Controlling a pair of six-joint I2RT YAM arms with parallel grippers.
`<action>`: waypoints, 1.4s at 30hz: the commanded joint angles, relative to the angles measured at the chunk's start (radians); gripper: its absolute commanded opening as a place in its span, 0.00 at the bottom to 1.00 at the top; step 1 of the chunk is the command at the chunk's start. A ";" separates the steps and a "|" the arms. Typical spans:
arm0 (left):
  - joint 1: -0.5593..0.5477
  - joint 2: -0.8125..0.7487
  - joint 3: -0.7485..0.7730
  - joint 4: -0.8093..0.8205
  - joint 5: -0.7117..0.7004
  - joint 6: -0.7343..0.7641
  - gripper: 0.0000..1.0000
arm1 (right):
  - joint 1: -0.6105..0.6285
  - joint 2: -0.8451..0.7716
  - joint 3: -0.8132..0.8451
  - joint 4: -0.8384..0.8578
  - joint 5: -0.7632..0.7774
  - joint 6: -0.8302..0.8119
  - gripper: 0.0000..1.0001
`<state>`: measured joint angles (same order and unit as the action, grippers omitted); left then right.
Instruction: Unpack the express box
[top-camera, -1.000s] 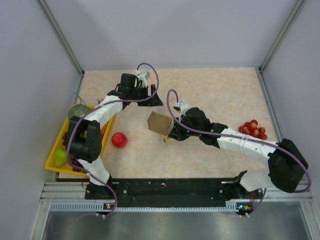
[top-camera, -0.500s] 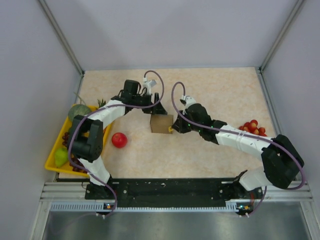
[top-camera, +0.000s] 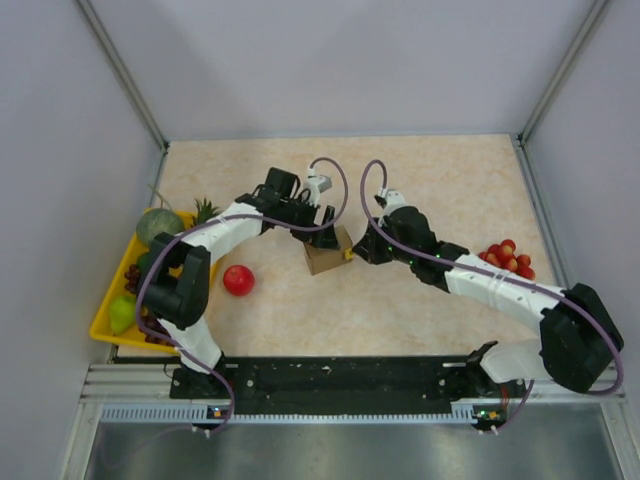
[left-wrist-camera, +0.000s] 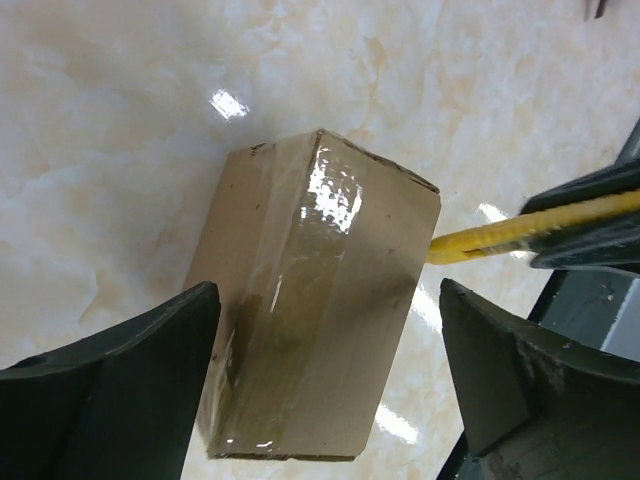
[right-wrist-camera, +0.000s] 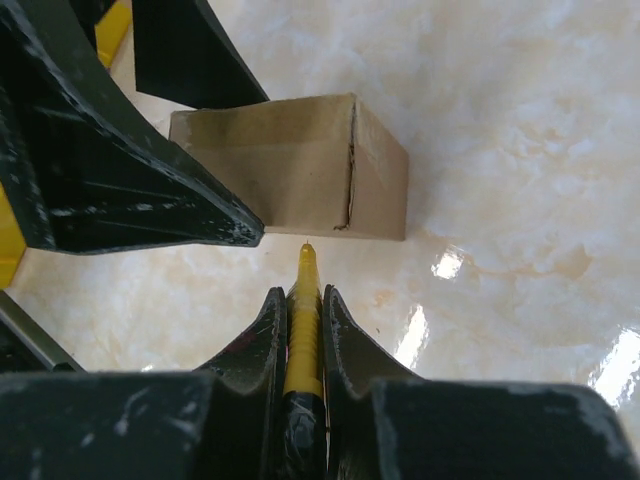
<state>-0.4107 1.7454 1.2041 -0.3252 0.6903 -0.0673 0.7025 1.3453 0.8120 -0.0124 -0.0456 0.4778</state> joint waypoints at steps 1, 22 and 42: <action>-0.063 -0.038 0.068 -0.118 -0.187 0.136 0.99 | -0.023 -0.118 -0.046 -0.012 -0.002 0.021 0.00; -0.198 -0.072 -0.006 -0.118 -0.497 0.340 0.79 | -0.113 -0.345 -0.163 -0.037 0.035 0.074 0.00; -0.275 -0.130 -0.136 -0.077 -0.512 0.598 0.48 | -0.195 -0.292 -0.215 0.233 -0.068 0.059 0.00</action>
<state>-0.6773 1.6451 1.1027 -0.4080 0.1761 0.4435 0.5209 1.0233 0.6086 0.0612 -0.0544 0.5472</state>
